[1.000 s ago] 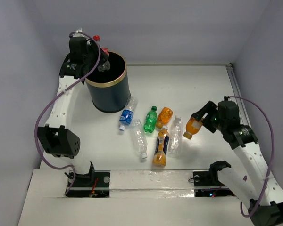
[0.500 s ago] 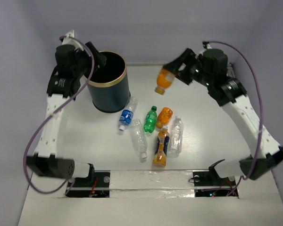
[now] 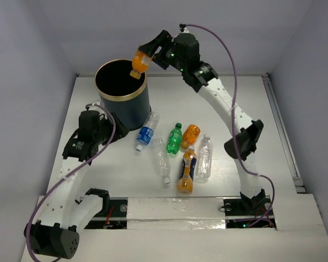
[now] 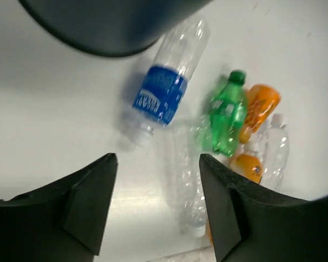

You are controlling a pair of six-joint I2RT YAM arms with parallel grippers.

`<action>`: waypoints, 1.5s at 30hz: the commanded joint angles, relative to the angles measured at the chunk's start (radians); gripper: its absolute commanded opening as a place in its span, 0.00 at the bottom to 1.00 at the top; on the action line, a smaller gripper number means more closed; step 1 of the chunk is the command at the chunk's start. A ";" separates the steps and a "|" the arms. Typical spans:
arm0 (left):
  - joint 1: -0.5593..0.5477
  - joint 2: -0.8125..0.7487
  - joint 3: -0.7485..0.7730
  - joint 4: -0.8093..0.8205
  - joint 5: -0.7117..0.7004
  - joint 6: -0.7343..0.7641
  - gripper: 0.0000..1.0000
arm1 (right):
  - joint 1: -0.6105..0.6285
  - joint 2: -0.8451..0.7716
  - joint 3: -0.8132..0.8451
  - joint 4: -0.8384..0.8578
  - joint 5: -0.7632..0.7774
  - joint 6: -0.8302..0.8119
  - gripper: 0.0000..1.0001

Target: Put the plastic bottles in the bin

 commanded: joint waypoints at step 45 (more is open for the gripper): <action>-0.306 0.708 0.008 0.464 -0.332 0.013 0.74 | 0.046 -1.230 -1.806 0.005 0.301 -0.054 0.99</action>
